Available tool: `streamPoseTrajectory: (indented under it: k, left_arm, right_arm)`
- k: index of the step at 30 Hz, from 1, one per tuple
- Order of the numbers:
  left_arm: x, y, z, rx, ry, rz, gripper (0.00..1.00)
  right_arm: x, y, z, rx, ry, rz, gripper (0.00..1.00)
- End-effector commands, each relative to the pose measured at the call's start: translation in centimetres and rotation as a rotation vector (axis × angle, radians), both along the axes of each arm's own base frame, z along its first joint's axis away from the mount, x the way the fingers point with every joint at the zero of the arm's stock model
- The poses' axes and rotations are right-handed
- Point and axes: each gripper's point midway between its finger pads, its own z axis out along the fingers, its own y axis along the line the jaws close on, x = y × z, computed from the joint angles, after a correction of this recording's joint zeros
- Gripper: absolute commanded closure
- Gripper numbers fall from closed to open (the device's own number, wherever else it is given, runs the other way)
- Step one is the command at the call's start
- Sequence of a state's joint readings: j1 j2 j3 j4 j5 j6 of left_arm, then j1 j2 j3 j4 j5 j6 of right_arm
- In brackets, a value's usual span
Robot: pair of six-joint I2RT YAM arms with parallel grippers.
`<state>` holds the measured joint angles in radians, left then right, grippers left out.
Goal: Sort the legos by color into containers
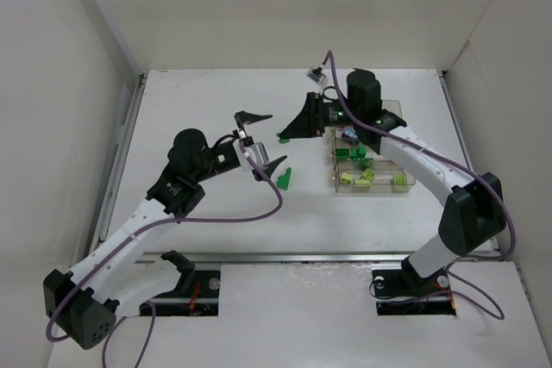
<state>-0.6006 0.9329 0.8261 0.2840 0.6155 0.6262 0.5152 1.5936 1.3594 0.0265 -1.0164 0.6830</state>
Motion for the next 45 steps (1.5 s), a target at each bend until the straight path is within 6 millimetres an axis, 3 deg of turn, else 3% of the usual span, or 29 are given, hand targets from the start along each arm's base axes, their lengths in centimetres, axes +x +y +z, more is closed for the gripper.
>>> streamPoseTrajectory:
  k: [1,2,5,6,7,8,9,11,13,15,17,19,22,25,27,30,32,33,34,36,37,38,42,45]
  left_arm:
    - [-0.1,0.2,0.9,-0.019,0.002,0.011,0.0]
    - [0.1,0.4,0.4,-0.011,0.028,0.031,0.0]
    - [0.9,1.1,-0.7,-0.002,0.088,0.101,0.0]
    - [1.2,1.3,-1.0,0.0,0.108,0.121,0.0]
    - [1.4,1.5,-1.3,0.003,0.125,0.14,0.0]
    - [1.5,1.7,-1.6,0.011,0.136,0.154,0.0]
    - [1.5,1.8,-2.2,0.026,0.155,0.165,0.0]
    - [1.6,2.0,-3.1,0.049,0.169,0.175,0.0]
    - [1.5,2.1,-3.8,0.06,0.183,0.175,0.0]
    - [1.4,2.0,-3.8,0.061,0.184,0.165,0.0]
    - [1.4,1.9,-3.6,0.055,0.177,0.164,0.0]
    - [1.4,1.9,-3.6,0.055,0.177,0.164,0.0]
    - [1.4,1.9,-3.6,0.055,0.177,0.164,0.0]
    - [1.5,2.0,-4.0,0.061,0.183,0.174,0.0]
    - [1.5,2.0,-4.0,0.061,0.183,0.174,0.0]
    - [1.5,2.1,-4.5,0.066,0.19,0.174,0.0]
    - [1.5,2.1,-4.5,0.066,0.19,0.174,0.0]
    - [1.6,2.1,-4.5,0.062,0.198,0.183,0.0]
    - [1.6,2.1,-4.5,0.062,0.198,0.183,0.0]
    - [1.6,2.1,-4.5,0.062,0.198,0.183,0.0]
    - [1.6,2.1,-4.5,0.058,0.206,0.184,0.0]
    - [1.6,2.1,-4.5,0.058,0.206,0.184,0.0]
    - [1.6,2.1,-4.5,0.058,0.206,0.184,0.0]
    - [1.6,2.3,-5.0,0.064,0.213,0.193,0.0]
  right_arm:
    - [2.6,-3.2,-1.1,-0.02,0.006,-0.193,1.0]
    - [4.8,-4.8,-2.4,-0.062,0.021,-0.329,1.0]
    - [6.2,-9.0,-7.9,-0.287,0.097,-0.569,1.0]
    - [8.4,-12.1,-10.4,-0.429,0.103,-0.777,1.0]
    - [7.5,-14.4,-12.8,-0.565,0.166,-0.858,1.0]
    - [7.8,-16.3,-13.5,-0.64,0.182,-0.948,1.0]
    - [8.6,-19.5,-14.7,-0.752,0.183,-1.096,1.0]
    - [8.0,-22.1,-16.4,-0.904,0.207,-1.169,1.0]
    - [8.3,-24.2,-16.9,-0.995,0.196,-1.263,1.0]
    - [8.9,-24.8,-17.4,-1.04,0.193,-1.287,0.98]
    - [9.4,-25.4,-17.7,-1.066,0.187,-1.305,0.76]
    - [10.4,-25.5,-17.6,-1.055,0.174,-1.313,0.7]
    - [11.5,-25.3,-17.4,-1.05,0.147,-1.318,0.53]
    - [12.0,-25.0,-17.4,-1.047,0.131,-1.303,0.27]
    - [12.4,-24.6,-17.3,-1.047,0.111,-1.274,0.0]
    - [12.5,-23.4,-16.4,-1.044,0.042,-1.23,0.0]
    - [12.1,-21.1,-14.7,-1.018,-0.071,-1.172,0.0]
    - [11.9,-19.7,-14.0,-0.988,-0.108,-1.125,0.0]
    - [10.9,-16.8,-14.0,-0.944,-0.132,-1.02,0.0]
    - [10.1,-13.7,-13.2,-0.869,-0.17,-0.916,0.0]
    - [8.6,-11.1,-13.3,-0.819,-0.159,-0.807,0.0]
    - [8.2,-9.8,-13.7,-0.792,-0.137,-0.767,0.0]
    - [6.6,-5.8,-17.4,-0.782,0.078,-0.639,0.16]
    - [6.1,-3.1,-18.5,-0.759,0.19,-0.591,0.24]
